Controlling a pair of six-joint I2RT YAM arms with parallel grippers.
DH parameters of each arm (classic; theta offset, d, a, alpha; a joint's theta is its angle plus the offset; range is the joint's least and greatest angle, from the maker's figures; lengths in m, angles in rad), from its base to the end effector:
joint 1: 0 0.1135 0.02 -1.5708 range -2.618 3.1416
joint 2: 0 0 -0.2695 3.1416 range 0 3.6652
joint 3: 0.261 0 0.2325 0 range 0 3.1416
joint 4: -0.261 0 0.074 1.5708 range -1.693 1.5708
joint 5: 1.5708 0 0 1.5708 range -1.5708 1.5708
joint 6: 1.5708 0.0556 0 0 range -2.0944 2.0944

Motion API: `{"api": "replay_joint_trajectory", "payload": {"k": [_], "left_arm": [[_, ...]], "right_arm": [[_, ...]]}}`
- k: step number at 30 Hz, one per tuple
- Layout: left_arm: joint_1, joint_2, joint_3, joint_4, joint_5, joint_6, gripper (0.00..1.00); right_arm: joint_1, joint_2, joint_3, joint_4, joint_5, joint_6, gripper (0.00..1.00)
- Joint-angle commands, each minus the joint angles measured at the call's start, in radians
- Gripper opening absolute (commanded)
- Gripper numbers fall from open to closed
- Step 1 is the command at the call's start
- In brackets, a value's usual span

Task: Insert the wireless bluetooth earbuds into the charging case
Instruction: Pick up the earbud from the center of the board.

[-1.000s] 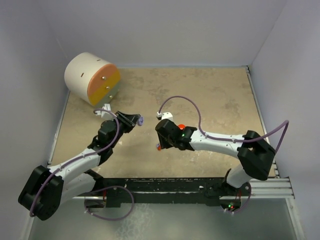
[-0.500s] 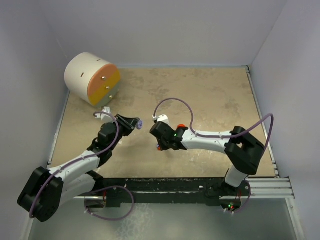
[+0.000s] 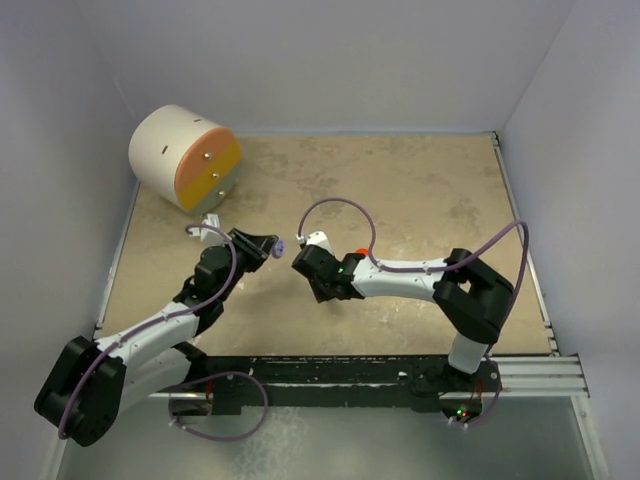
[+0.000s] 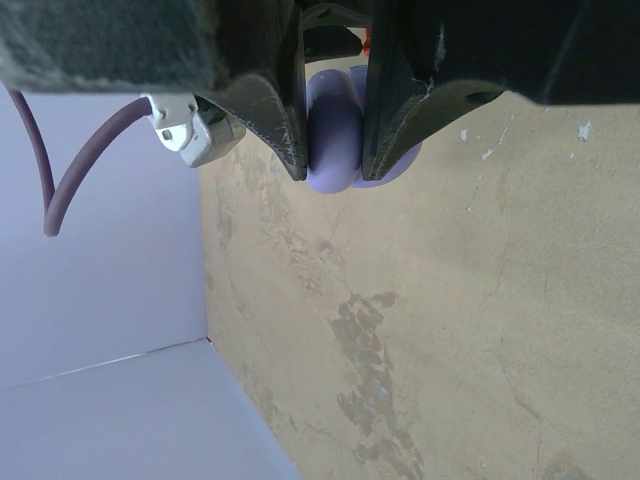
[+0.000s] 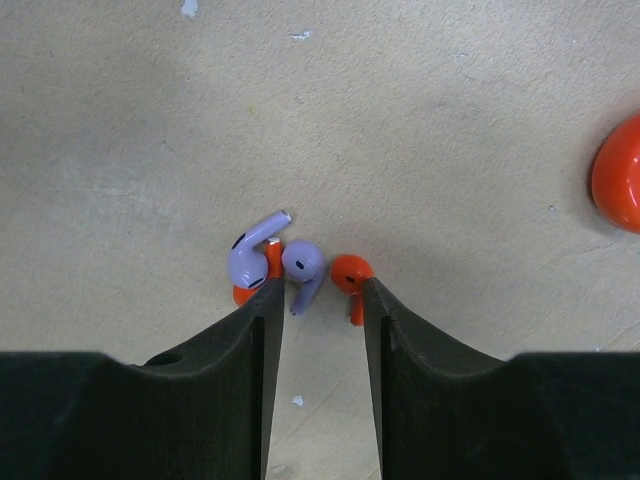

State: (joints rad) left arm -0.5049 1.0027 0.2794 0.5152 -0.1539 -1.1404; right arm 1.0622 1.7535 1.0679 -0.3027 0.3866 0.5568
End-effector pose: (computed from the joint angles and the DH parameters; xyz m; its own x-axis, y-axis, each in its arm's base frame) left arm 0.1873 -0.0938 0.2103 -0.3906 -0.8102 -0.4370 -0.0197 0.4820 -0.8760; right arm 0.1887 0.2954 0.1779 -0.7194 -0.2851 -0.6334 -0.3861 0.9222 0.0234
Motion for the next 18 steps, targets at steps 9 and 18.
{"api": "replay_joint_trajectory", "payload": {"k": [9, 18], "left_arm": [[0.012, -0.018, -0.014, 0.047, -0.002, -0.001, 0.00], [0.018, -0.022, -0.017, 0.046, 0.000, -0.001, 0.00]], "right_arm": [[0.014, 0.024, 0.057, -0.002, 0.047, -0.026, 0.40], [0.024, 0.055, 0.073, -0.007, 0.053, -0.035, 0.40]]}}
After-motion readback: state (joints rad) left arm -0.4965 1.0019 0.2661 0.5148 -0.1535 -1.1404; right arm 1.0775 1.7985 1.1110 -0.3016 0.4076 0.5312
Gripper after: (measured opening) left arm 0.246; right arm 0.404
